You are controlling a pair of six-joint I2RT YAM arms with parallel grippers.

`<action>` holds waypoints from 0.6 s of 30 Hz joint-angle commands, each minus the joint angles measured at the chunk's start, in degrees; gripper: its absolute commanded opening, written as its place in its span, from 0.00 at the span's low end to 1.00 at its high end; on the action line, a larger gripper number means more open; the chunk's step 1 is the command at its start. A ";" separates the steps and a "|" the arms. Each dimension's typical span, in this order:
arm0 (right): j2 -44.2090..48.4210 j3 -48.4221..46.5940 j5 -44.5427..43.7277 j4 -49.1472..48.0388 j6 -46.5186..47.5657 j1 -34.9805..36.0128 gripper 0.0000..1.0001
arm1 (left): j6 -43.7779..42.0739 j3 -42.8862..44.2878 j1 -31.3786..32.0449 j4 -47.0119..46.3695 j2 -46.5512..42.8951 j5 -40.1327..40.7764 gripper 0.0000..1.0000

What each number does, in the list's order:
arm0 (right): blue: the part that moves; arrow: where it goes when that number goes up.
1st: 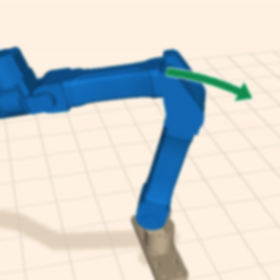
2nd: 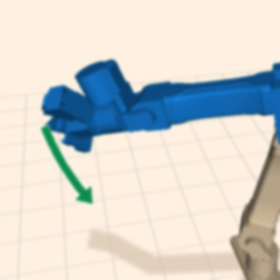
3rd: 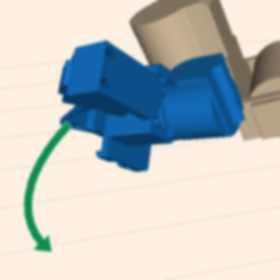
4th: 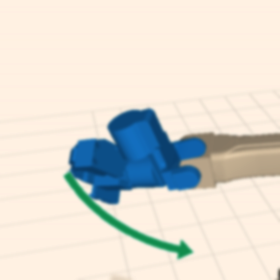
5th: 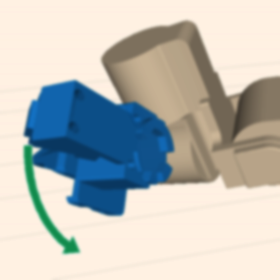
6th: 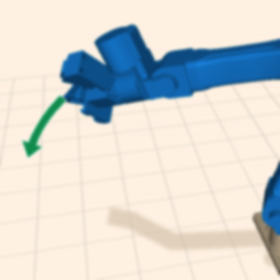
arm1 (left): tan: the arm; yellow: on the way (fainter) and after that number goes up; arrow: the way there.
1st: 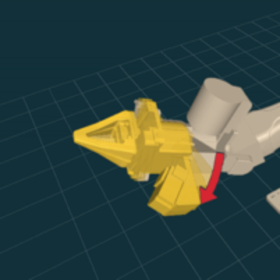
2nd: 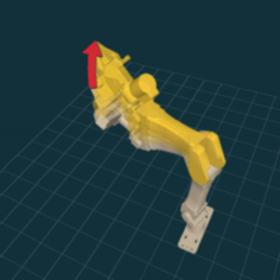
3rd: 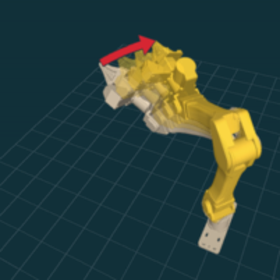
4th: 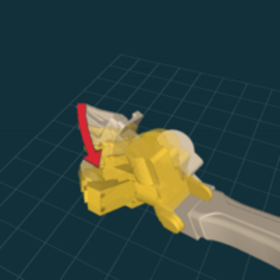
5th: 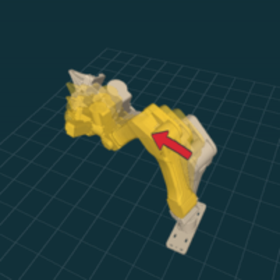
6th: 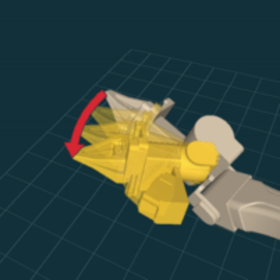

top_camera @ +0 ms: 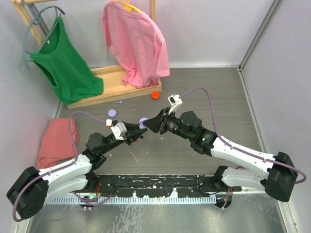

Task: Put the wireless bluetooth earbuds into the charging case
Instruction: Place the earbud in the charging case.

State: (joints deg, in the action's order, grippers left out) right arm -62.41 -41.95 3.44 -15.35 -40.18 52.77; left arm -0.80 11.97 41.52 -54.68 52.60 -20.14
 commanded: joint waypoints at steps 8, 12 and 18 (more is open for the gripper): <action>1.42 -2.06 -5.20 4.53 5.03 0.05 0.35 | 1.45 0.35 0.12 -9.70 -2.12 -0.23 0.00; 1.99 -3.02 -4.28 5.20 6.58 0.05 0.38 | 1.50 0.12 0.14 -9.58 -2.05 -0.19 0.00; 4.03 -6.12 -2.65 8.62 11.63 0.03 0.50 | 2.04 -0.69 0.13 -9.56 -0.92 -0.70 0.00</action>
State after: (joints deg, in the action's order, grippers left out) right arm -61.21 -43.99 0.99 -9.82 -33.91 52.82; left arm 0.75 11.49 41.52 -56.40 52.21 -20.27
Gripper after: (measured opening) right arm 0.458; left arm 0.234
